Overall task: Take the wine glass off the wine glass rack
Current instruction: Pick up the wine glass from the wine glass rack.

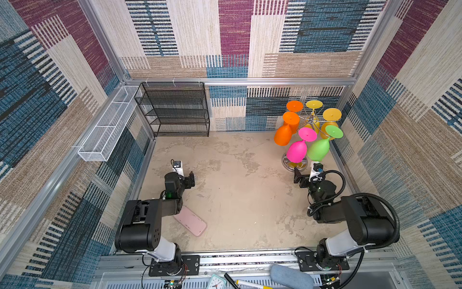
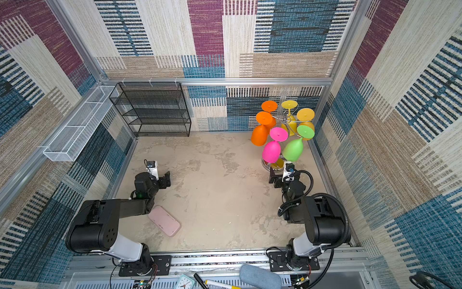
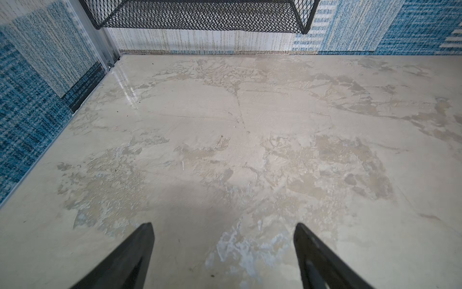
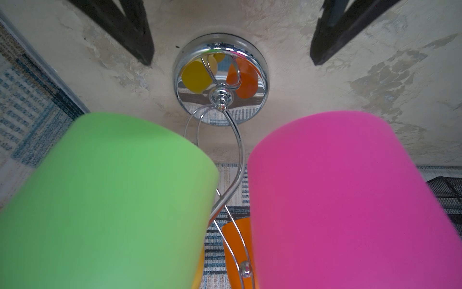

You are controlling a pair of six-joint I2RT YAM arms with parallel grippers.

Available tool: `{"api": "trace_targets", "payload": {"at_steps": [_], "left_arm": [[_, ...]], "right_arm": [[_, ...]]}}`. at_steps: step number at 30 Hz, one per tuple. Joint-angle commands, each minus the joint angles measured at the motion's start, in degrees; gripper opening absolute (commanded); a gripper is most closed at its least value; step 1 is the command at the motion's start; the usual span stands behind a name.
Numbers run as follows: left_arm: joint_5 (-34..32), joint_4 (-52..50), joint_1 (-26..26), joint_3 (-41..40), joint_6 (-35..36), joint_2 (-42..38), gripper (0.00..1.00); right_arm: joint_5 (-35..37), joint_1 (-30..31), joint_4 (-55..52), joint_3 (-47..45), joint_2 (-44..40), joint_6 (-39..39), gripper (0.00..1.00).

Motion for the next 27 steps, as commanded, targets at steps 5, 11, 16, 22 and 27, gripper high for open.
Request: {"api": "trace_targets", "payload": {"at_steps": [5,11,16,22,27], "left_arm": [[-0.2,0.6,-0.1,0.2,0.8,-0.1,0.94],[-0.2,0.5,-0.1,0.2,0.8,-0.1,0.94],[-1.0,1.0,-0.8,-0.2,1.2,-0.4,0.93],[-4.8,-3.9,-2.7,1.4,2.4,-3.6,0.92],[-8.7,-14.3,-5.8,5.4,4.7,-7.5,0.92]], "right_arm": [[1.8,1.0,2.8,-1.1,-0.4,-0.9,1.0],[3.8,2.3,6.6,-3.6,-1.1,-2.2,1.0],[5.7,3.2,11.1,-6.3,-2.2,-2.3,1.0],[7.3,3.8,12.0,-8.5,-5.9,-2.3,1.0],[9.5,4.9,9.5,-9.3,-10.0,-2.7,1.0]]}}
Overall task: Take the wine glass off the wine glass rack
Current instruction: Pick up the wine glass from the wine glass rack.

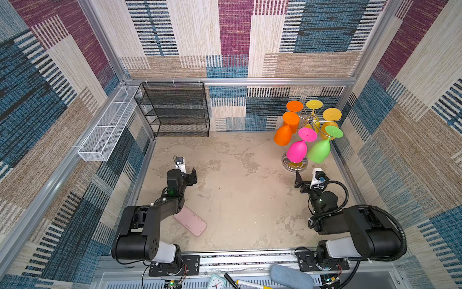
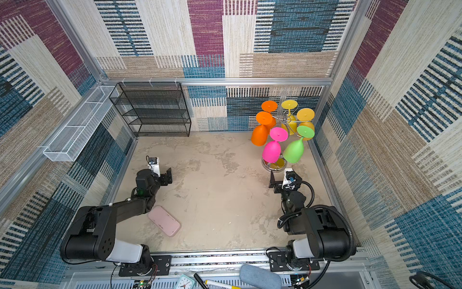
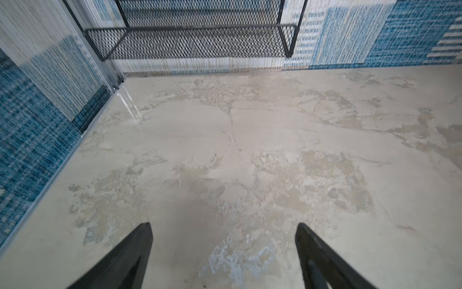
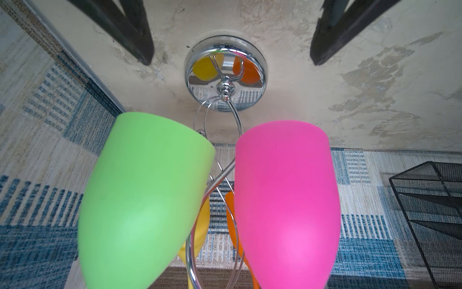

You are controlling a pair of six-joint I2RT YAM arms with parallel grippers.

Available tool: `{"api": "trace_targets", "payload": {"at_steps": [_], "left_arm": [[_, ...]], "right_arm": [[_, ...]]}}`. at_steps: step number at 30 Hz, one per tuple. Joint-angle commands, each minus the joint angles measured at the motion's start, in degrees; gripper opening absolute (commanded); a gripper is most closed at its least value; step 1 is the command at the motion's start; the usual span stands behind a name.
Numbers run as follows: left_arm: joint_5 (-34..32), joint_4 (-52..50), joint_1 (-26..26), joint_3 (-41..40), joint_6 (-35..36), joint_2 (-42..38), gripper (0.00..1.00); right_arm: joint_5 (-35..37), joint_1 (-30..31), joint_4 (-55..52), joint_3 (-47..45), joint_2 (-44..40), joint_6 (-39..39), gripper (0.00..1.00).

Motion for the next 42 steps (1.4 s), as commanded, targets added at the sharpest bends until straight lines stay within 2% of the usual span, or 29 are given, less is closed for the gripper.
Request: {"api": "trace_targets", "payload": {"at_steps": [1,4,7,11,17,20,23,30,32,35,42], "left_arm": [[-4.8,-8.1,-2.3,2.4,3.8,-1.7,0.92],[-7.6,-10.4,-4.9,4.3,5.4,-3.6,0.91],[-5.6,-11.1,-5.5,4.8,0.9,-7.0,0.92],[-5.5,-13.7,-8.2,6.4,0.9,-10.8,0.91],[-1.5,-15.4,-10.8,7.9,-1.6,-15.8,0.91],[1.2,-17.6,-13.3,9.3,-2.0,-17.0,0.91],[3.3,-19.1,-16.2,10.4,-1.3,-17.6,0.92],[7.1,-21.0,-20.6,12.0,-2.1,-18.7,0.92],[7.5,-21.3,-21.8,12.0,-2.2,-19.2,0.92],[7.6,-21.8,-23.4,12.2,-1.8,-19.5,0.92],[9.3,-22.7,-25.2,13.2,-2.5,-18.7,0.92]], "right_arm": [[2.8,0.7,-0.3,-0.5,-3.4,-0.1,1.0],[4.6,0.8,-2.7,-1.5,-7.6,1.6,1.0],[5.6,1.0,-4.3,-2.3,-10.6,2.6,1.0],[7.8,1.7,-7.7,-2.9,-16.7,3.8,1.0],[14.7,3.5,-20.3,-3.2,-31.8,4.6,1.0],[17.2,3.6,-28.7,-2.0,-41.8,5.9,1.0],[18.6,3.6,-36.6,0.7,-47.7,7.4,1.0],[17.9,3.6,-48.9,10.6,-46.7,12.1,1.0],[19.7,4.0,-51.2,13.7,-46.2,12.8,1.0],[22.4,4.4,-53.2,17.7,-46.1,11.9,1.0],[21.7,4.4,-61.7,32.0,-39.8,11.5,1.0]]}}
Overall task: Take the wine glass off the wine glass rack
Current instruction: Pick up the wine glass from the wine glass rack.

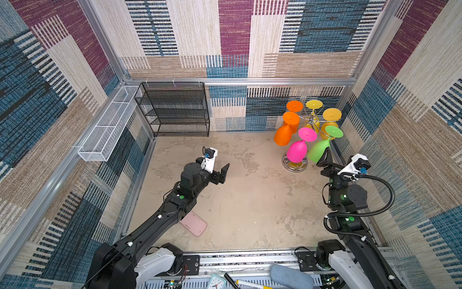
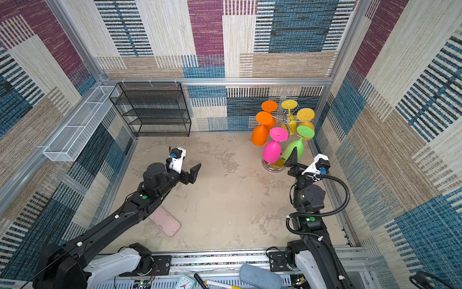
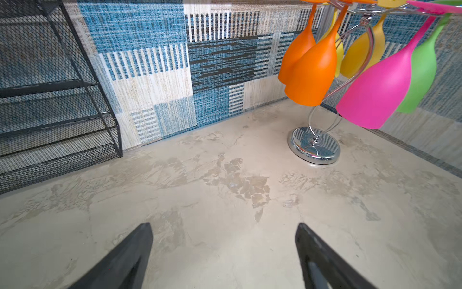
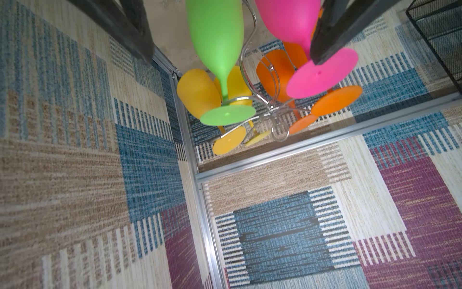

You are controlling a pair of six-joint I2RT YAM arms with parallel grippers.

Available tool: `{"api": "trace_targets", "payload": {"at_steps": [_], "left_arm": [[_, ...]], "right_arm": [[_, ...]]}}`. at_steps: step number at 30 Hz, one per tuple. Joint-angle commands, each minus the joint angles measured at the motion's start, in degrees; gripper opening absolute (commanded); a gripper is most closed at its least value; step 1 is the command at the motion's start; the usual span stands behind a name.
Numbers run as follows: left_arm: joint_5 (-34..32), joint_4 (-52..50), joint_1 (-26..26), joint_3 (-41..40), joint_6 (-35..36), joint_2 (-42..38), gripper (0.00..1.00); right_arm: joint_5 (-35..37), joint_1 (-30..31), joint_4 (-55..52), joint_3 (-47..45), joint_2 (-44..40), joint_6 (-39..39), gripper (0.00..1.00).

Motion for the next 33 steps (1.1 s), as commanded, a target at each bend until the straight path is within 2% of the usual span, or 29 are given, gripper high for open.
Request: {"api": "trace_targets", "payload": {"at_steps": [1,9,22,25,30,33], "left_arm": [[1.4,-0.6,-0.4,0.7,-0.8,0.2,0.92],[3.0,-0.9,-1.0,1.0,-1.1,-0.4,0.92],[8.5,0.9,-1.0,0.7,-2.0,-3.5,0.92],[9.8,1.7,-1.0,0.3,-2.1,-4.3,0.92],[10.7,2.5,-1.0,0.0,-2.2,-5.1,0.92],[11.0,2.7,-1.0,-0.3,-2.1,-5.4,0.92]], "right_arm": [[-0.6,0.1,-7.2,7.2,3.4,0.5,1.0],[-8.4,0.1,-21.4,27.4,13.6,3.0,1.0],[-15.0,-0.1,-36.6,46.3,23.8,11.9,1.0],[-17.6,-1.6,-38.2,48.7,25.1,13.0,1.0],[-28.9,-8.8,-38.2,48.8,25.7,16.4,1.0],[-31.6,-11.2,-38.4,49.0,25.9,16.8,1.0]]}}
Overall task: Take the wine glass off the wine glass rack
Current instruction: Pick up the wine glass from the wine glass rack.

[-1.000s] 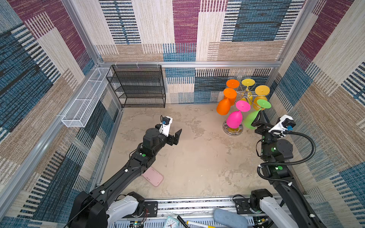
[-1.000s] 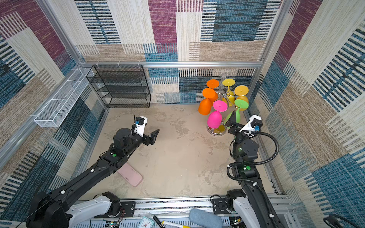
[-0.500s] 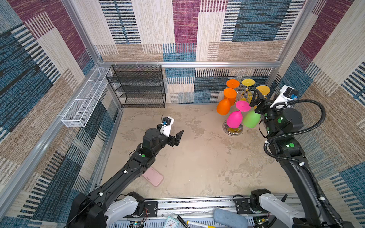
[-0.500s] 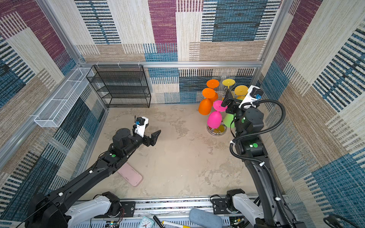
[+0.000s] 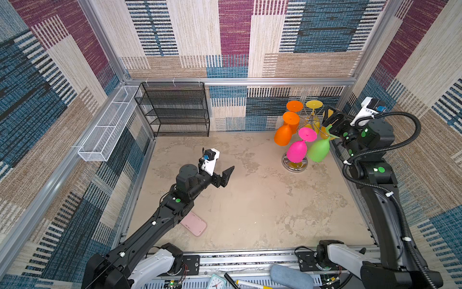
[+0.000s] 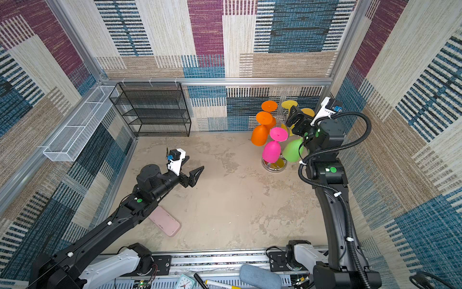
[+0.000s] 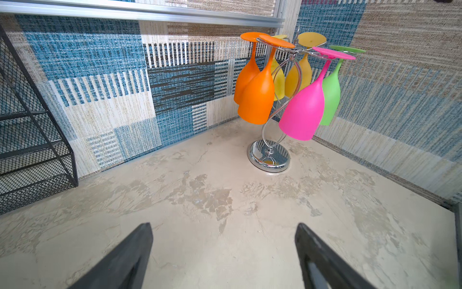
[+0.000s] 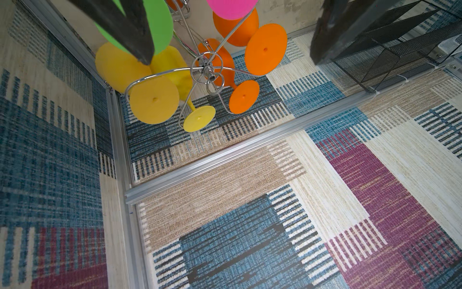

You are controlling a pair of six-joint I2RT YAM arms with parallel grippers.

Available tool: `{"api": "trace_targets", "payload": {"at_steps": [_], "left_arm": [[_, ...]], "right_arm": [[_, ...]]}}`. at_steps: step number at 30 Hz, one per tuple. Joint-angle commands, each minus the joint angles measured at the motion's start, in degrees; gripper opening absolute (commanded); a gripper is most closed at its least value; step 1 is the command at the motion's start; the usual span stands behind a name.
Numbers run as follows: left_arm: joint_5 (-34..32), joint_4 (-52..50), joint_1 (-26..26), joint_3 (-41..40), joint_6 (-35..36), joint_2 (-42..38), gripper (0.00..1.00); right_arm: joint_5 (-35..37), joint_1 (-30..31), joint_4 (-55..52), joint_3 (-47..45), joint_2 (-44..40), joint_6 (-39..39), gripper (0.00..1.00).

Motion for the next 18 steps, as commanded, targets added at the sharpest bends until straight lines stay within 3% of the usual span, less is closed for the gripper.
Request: {"api": "trace_targets", "payload": {"at_steps": [1,6,11,14,18], "left_arm": [[2.0,3.4,0.0,-0.5,-0.7,-0.6,0.92],[4.1,4.9,0.1,-1.1,-1.0,-1.1,0.92],[5.1,5.2,0.1,-1.0,-1.3,-1.1,0.91],[6.1,5.2,0.1,-0.8,-1.5,-1.2,0.91],[7.8,5.0,0.1,-0.5,-1.8,-1.3,0.9]], "right_arm": [[-7.9,-3.2,-0.7,0.5,0.3,2.7,1.0],[-18.7,-14.2,-0.3,-1.4,-0.6,8.5,1.0],[-35.6,-28.9,3.8,-5.2,-1.4,17.6,0.99],[-43.7,-33.2,8.1,-8.6,-1.0,23.9,0.97],[-47.2,-34.0,9.3,-10.6,-1.2,26.5,0.95]]}}
